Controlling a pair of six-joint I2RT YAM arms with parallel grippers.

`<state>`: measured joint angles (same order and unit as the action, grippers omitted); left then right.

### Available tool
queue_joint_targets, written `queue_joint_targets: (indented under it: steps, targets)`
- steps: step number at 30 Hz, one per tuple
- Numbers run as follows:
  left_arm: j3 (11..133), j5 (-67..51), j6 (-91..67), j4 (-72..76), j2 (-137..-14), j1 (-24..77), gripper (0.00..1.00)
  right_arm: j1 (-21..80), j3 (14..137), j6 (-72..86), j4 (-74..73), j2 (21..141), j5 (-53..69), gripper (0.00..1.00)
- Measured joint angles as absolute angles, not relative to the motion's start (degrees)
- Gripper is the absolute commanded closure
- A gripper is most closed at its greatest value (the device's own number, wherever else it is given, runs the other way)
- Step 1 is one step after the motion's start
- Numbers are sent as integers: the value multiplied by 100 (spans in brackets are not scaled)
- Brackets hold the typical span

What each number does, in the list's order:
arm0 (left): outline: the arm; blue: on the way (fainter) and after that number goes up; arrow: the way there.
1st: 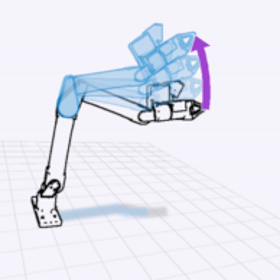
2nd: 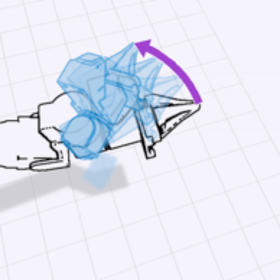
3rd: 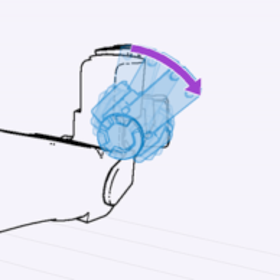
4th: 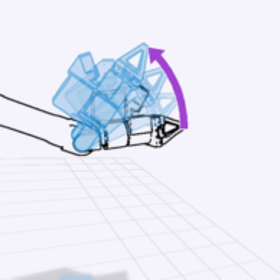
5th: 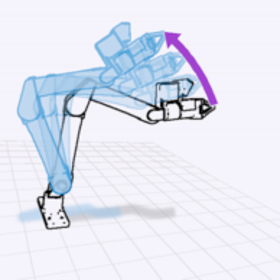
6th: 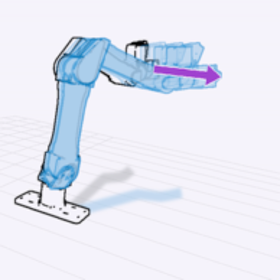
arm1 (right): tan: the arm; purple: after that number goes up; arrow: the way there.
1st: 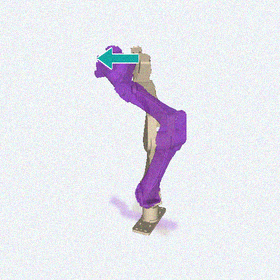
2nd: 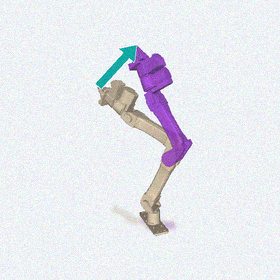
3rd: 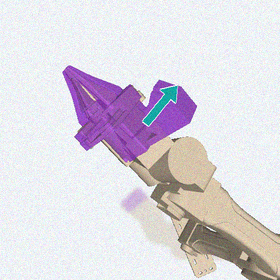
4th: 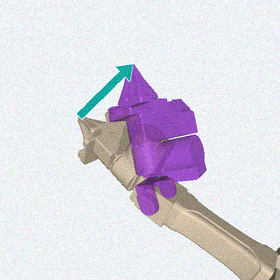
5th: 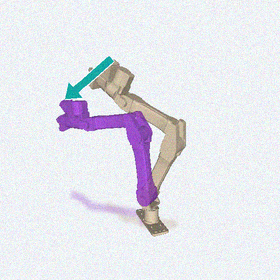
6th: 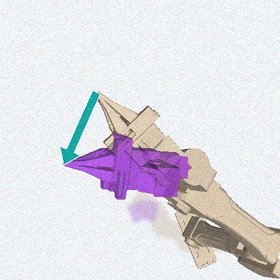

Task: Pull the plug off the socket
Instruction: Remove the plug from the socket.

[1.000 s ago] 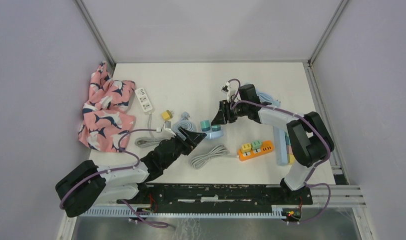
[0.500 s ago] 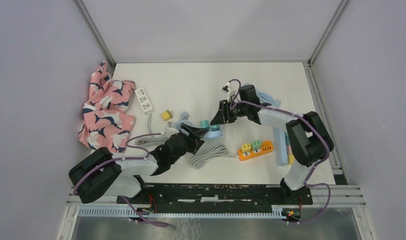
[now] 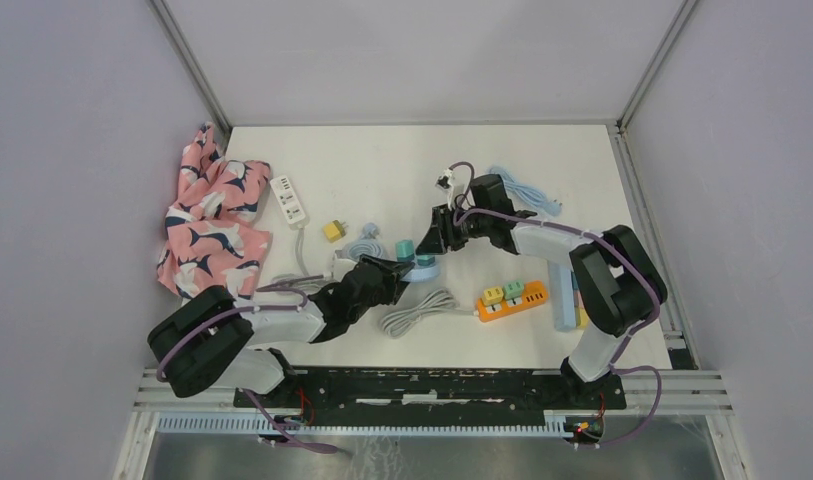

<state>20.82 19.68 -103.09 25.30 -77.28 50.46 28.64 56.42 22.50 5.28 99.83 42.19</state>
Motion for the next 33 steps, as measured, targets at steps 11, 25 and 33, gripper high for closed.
queue_joint_targets:
  steps: [11, 25, 33]
  targets:
    - [2126, 1951, -10584, 2539, -7957, 4958, 97, 3181, 5380, 1568, 491, 9638, 3500, 100]
    - [2115, 1962, -10401, 2128, -7662, 4917, 97, 3632, 5649, 1166, -255, 9428, 2587, 100]
    - [2027, 1892, -10374, 2139, -7500, 4823, 97, 3625, 5647, 1116, -220, 9406, 2792, 100]
